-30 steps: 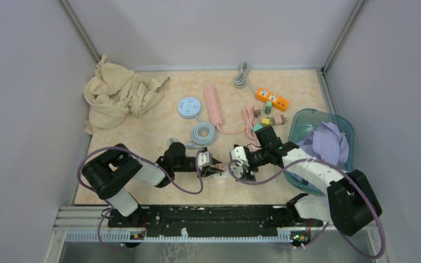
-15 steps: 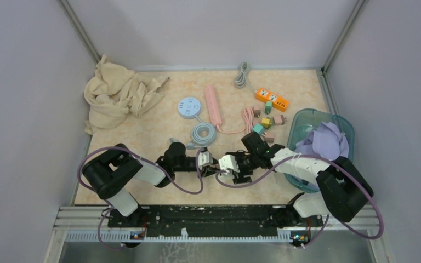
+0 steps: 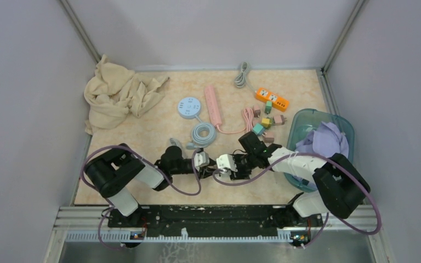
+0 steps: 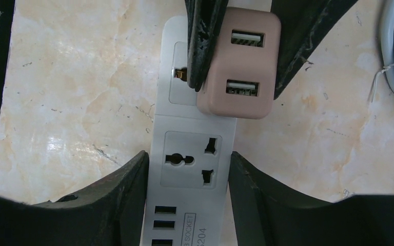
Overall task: Pull the plug off the socket
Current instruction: Remove the plug from the socket.
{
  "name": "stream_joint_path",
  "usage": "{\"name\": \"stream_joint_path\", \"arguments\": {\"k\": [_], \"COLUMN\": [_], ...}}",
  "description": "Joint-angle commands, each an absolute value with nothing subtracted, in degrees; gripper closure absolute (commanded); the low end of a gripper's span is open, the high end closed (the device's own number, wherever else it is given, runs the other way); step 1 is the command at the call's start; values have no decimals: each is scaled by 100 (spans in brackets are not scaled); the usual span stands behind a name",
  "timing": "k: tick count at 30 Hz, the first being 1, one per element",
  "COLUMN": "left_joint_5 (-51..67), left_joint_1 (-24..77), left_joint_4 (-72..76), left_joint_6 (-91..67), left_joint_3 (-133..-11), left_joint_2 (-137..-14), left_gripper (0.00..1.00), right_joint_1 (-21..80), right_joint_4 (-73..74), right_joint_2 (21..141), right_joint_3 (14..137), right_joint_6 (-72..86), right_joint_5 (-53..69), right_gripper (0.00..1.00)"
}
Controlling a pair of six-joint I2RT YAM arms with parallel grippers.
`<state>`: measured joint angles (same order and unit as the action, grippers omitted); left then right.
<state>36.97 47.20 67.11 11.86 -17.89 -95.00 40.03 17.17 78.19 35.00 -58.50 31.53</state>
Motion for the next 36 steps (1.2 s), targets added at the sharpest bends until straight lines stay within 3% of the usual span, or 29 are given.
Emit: {"name": "stream_joint_path", "arguments": {"k": [1, 7, 16, 19, 27, 36], "left_joint_5": [3672, 2686, 355, 475, 2518, 1836], "left_joint_1": [4732, 5137, 5932, 5887, 5002, 5486], "left_joint_4": [7412, 8612, 7019, 6767, 7275, 3519], "left_joint_6": [204, -313, 194, -78, -330, 1480], "left_joint_3": [-1402, -1195, -1619, -1583, -1291, -2268], "left_joint_2": [-9859, -10136, -9890, -9762, -9551, -8631], "left_gripper": [100, 100, 100, 99, 99, 100], "right_joint_1": [4069, 4098, 4109, 4113, 4113, 4113], "right_joint_4": [1591, 1625, 1591, 1598, 1625, 1635], "right_joint_2": [7878, 7985, 7991, 7991, 7988, 8057], "right_joint_3": [3817, 3913, 3946, 3954, 3972, 4007], "right_joint_6": [-5696, -5555, -5448, -5436, -5427, -5403], "right_joint_5": [3061, 3029, 2971, 2964, 2927, 2893], "right_gripper": [82, 89, 90, 91, 99, 100]}}
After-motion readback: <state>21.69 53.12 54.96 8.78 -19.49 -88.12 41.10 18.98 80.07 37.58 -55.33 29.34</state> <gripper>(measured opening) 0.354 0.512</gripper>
